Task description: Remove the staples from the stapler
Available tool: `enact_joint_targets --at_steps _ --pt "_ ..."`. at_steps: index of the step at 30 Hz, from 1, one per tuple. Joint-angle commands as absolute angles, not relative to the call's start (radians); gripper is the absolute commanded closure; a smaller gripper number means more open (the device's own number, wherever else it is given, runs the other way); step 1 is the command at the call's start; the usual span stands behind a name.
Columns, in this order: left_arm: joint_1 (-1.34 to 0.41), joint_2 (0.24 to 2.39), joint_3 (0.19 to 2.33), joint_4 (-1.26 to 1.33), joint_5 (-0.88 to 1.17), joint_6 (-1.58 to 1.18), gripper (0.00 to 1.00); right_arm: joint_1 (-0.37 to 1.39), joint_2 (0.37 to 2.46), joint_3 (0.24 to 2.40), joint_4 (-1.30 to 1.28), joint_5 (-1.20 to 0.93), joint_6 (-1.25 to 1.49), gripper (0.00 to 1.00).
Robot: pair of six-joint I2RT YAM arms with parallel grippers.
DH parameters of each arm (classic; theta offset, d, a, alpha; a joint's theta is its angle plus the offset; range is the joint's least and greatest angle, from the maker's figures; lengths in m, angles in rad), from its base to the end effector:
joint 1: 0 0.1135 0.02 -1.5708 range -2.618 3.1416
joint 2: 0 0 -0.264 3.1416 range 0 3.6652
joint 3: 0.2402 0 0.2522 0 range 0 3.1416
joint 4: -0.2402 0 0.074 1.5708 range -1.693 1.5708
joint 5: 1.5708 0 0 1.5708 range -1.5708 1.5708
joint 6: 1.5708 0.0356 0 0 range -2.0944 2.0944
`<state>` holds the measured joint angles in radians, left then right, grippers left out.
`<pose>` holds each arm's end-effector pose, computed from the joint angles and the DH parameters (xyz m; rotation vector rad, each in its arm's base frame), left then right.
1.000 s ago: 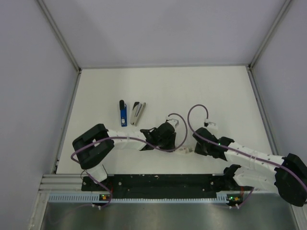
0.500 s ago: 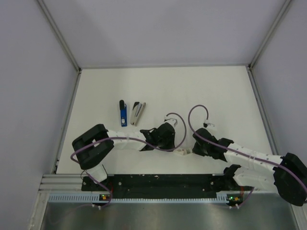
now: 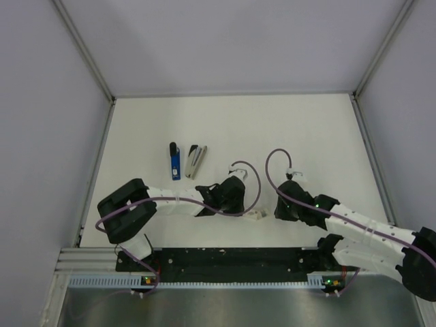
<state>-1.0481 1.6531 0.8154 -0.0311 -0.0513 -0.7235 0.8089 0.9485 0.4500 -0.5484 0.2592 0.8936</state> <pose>0.1618 -0.2772 0.1511 0.3921 2.5444 -0.6882 0.1199 0.1125 0.1697 0.2001 2.5841 0.2998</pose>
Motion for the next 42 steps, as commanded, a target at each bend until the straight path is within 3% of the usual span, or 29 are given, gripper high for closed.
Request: enact_joint_targets --at_steps 1,10,42 --pt "-1.052 1.612 0.79 -0.06 -0.095 -0.744 0.86 0.865 0.936 0.56 -0.537 0.222 0.715 0.68" --pt "-1.051 1.594 0.753 -0.046 -0.098 -0.77 0.86 0.945 0.997 0.637 -0.496 0.25 0.578 0.63" --pt "-1.051 1.559 0.715 -0.048 -0.107 -0.785 0.86 0.942 1.316 0.68 -0.365 0.322 0.65 0.74"
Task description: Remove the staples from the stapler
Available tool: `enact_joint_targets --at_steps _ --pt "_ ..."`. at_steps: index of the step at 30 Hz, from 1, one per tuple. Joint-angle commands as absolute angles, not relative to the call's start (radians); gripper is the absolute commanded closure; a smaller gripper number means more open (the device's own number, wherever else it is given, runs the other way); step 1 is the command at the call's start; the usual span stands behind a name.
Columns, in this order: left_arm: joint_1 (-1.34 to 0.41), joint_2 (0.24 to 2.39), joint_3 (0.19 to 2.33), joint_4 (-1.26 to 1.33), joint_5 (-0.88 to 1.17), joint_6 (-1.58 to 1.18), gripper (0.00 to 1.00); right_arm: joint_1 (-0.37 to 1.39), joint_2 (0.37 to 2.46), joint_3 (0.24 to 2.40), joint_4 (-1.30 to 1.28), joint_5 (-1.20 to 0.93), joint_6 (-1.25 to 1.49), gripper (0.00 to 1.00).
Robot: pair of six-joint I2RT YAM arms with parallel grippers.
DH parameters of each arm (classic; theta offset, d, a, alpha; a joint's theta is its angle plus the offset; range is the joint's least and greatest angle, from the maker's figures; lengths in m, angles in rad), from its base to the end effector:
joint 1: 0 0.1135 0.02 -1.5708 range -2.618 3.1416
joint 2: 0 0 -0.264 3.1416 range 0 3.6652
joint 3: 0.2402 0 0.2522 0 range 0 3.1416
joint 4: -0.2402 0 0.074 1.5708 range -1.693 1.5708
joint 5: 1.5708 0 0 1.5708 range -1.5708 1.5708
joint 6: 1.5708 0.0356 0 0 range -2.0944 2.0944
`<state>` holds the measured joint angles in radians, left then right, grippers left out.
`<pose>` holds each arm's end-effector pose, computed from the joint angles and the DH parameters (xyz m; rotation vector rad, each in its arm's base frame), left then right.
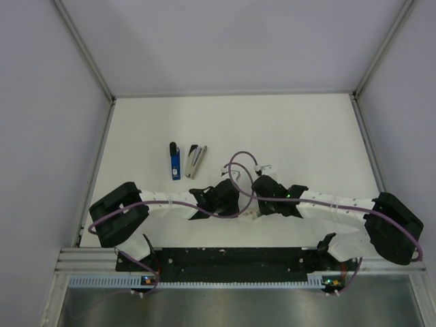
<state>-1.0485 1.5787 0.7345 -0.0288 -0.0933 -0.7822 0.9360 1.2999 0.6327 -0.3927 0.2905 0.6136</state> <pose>0.1525 -0.2583 0.1504 0.2974 2.5484 -0.6668 0.1457 0.1806 0.1691 -0.3157 2.5537 0.2010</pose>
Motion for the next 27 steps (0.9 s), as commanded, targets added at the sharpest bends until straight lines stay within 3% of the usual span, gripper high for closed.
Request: enact_joint_targets --at_steps 1,9,21,27 --pt "-1.052 1.557 0.713 -0.046 -0.109 -0.785 0.86 0.942 1.324 0.683 -0.365 0.322 0.656 0.75" --pt "-1.051 1.549 0.707 -0.041 -0.117 -0.796 0.86 0.942 1.355 0.68 -0.379 0.314 0.712 0.81" --pt "-1.051 1.552 0.715 -0.043 -0.123 -0.807 0.86 0.94 1.305 0.663 -0.436 0.36 0.794 1.0" --pt "-1.057 1.549 0.719 -0.046 -0.133 -0.827 0.86 0.942 1.313 0.655 -0.439 0.359 0.847 1.0"
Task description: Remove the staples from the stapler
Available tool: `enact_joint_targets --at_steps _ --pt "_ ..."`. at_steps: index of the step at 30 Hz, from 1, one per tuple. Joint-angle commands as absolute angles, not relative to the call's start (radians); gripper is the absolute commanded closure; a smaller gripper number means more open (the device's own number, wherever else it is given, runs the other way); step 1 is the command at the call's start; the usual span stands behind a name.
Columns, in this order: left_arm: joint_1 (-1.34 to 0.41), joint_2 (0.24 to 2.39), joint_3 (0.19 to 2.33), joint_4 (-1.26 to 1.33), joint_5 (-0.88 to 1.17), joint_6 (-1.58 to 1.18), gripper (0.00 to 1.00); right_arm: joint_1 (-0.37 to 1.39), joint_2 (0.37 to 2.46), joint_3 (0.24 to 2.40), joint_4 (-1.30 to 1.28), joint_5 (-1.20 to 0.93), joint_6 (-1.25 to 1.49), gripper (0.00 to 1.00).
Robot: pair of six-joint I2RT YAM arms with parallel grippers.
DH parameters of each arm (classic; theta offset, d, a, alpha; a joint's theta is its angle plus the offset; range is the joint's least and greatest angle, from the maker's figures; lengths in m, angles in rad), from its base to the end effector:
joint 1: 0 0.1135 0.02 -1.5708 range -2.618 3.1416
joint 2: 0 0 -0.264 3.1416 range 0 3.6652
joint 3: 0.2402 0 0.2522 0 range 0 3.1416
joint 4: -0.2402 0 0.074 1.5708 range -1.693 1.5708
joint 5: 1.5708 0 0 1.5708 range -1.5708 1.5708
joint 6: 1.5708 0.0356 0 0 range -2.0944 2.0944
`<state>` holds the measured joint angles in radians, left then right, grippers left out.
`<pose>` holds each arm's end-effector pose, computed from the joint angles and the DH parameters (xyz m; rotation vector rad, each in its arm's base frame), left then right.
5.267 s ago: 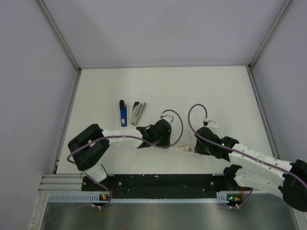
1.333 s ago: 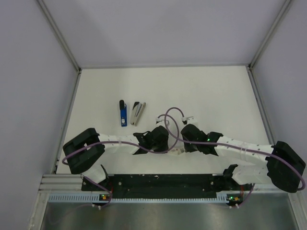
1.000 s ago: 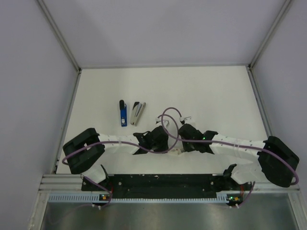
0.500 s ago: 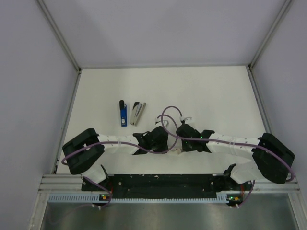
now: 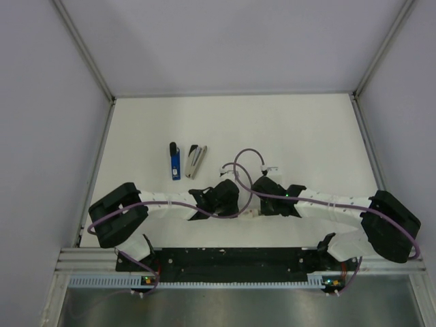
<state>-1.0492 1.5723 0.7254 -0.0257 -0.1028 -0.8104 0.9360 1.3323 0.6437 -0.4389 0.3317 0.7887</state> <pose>0.1516 -0.2565 0.1499 0.2578 2.5519 -0.6693 0.1464 0.1792 0.1634 -0.0936 2.6018 0.1619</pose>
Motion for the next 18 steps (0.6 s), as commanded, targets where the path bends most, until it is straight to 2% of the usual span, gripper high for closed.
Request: enact_joint_targets --at_steps 1,18 --pt "-1.06 1.552 0.721 -0.046 -0.135 -0.83 0.86 0.942 1.315 0.653 -0.437 0.357 0.854 1.0" --pt "-1.095 1.568 0.724 -0.032 -0.156 -0.89 0.87 0.973 1.31 0.623 -0.405 0.359 0.965 1.0"
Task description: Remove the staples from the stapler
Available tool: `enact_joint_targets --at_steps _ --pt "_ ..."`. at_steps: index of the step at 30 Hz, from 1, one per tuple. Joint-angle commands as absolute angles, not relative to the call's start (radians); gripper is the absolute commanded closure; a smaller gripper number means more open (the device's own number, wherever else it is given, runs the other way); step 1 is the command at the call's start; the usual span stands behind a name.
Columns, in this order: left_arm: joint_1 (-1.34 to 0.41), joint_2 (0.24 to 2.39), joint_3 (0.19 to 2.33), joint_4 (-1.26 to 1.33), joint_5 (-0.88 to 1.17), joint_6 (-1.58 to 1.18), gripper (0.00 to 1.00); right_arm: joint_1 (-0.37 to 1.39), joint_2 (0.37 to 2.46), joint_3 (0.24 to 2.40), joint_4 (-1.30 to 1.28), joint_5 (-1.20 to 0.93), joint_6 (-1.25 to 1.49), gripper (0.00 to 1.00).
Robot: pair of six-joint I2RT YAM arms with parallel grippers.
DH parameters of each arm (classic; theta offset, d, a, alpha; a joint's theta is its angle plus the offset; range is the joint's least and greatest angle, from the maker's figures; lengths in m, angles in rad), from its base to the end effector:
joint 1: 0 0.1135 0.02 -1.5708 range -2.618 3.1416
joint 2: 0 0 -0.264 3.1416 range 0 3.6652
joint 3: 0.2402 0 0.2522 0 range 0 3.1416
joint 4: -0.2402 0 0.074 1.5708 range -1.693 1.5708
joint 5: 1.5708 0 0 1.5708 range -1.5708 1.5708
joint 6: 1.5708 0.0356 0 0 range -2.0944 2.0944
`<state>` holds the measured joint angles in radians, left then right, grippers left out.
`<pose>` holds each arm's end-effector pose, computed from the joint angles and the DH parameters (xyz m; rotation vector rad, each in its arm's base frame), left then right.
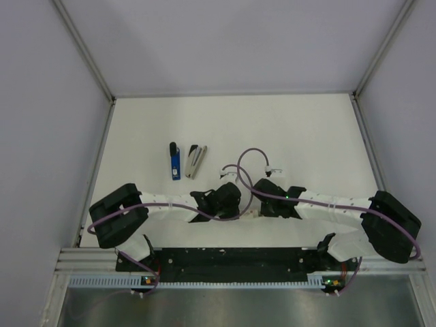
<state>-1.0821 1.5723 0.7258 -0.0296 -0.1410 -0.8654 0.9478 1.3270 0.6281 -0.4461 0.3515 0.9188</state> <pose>0.1441 -0.2604 0.1499 0.2117 2.5515 -0.6647 0.1423 0.1770 0.1602 0.0622 2.6064 0.1772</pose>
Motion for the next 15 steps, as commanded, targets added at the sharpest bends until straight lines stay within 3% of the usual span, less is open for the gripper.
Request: enact_joint_targets --at_steps 1,15 --pt "-1.097 1.568 0.726 -0.031 -0.156 -0.891 0.87 0.977 1.312 0.624 -0.4 0.359 0.971 1.0" --pt "-1.118 1.611 0.753 -0.044 -0.179 -0.897 0.87 1.022 1.276 0.644 -0.387 0.35 1.002 1.0"
